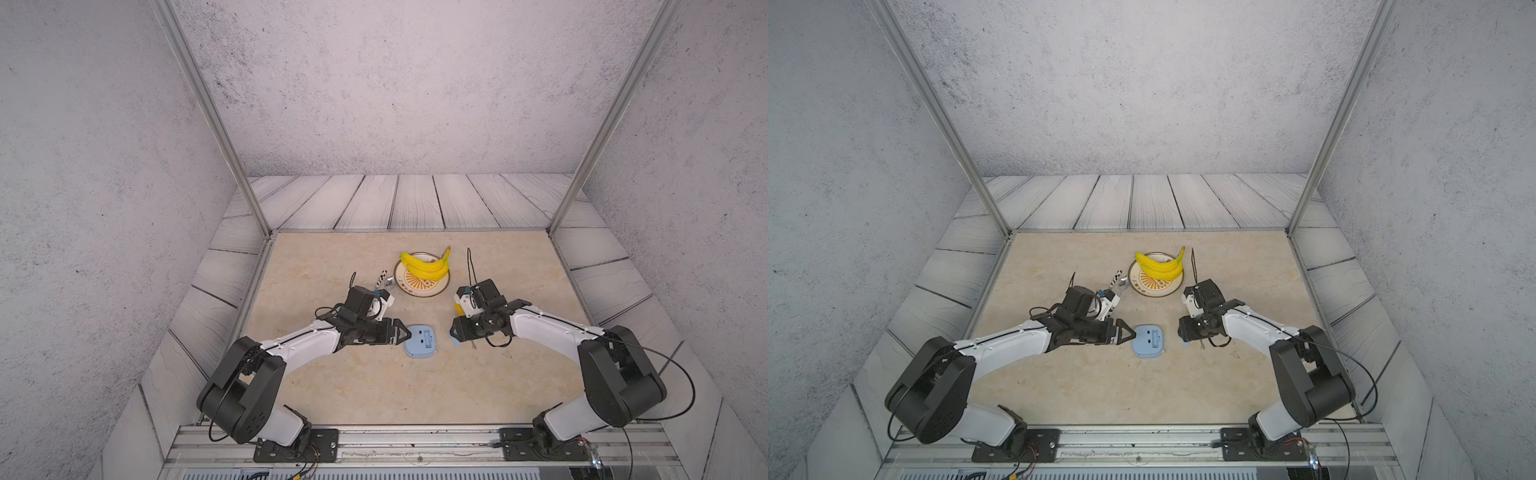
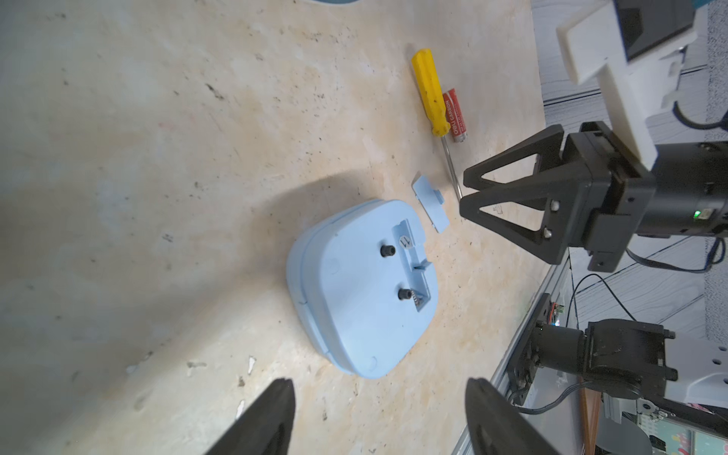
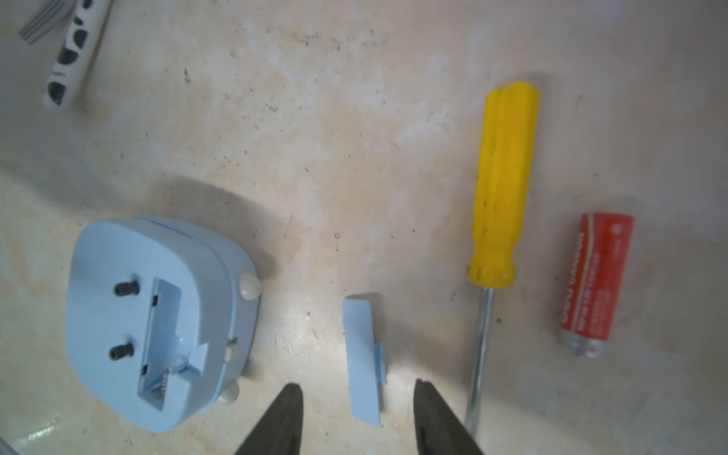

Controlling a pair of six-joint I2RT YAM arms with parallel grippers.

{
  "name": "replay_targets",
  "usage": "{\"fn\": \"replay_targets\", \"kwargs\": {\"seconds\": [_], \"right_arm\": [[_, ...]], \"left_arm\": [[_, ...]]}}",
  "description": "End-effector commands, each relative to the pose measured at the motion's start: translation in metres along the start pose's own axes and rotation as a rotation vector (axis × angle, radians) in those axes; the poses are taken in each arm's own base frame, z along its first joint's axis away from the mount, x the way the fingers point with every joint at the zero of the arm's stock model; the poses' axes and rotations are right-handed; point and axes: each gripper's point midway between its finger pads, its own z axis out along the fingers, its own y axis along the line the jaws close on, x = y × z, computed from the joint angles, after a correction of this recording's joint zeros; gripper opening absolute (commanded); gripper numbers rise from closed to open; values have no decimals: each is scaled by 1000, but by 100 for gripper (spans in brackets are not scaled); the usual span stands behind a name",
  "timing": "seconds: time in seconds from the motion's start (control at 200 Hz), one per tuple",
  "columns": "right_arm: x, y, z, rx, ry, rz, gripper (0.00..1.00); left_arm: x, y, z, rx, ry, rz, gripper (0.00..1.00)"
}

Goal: Remove the battery from the alarm
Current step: Adjust the alarm at the center of the board, then pick up the cover from the center of the board.

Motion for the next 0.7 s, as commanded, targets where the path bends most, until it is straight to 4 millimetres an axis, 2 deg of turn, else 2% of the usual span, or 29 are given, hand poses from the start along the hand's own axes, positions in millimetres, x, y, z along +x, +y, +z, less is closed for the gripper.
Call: {"fn": "replay_targets", "kwargs": {"seconds": [0.0, 0.165, 0.37, 0.696], "right_arm": [[2, 3, 7, -49, 51, 24, 44], [-1, -2, 13, -71, 66, 54, 40], [6, -6, 15, -81, 93, 74, 35], [8, -7, 19, -96, 104, 77, 21]], "left_arm": [[7, 8, -2, -27, 12, -23, 74], [10, 11, -1, -30, 20, -29, 74], [10, 12, 0, -34, 25, -26, 74], [12, 14, 3, -37, 39, -32, 74]]}}
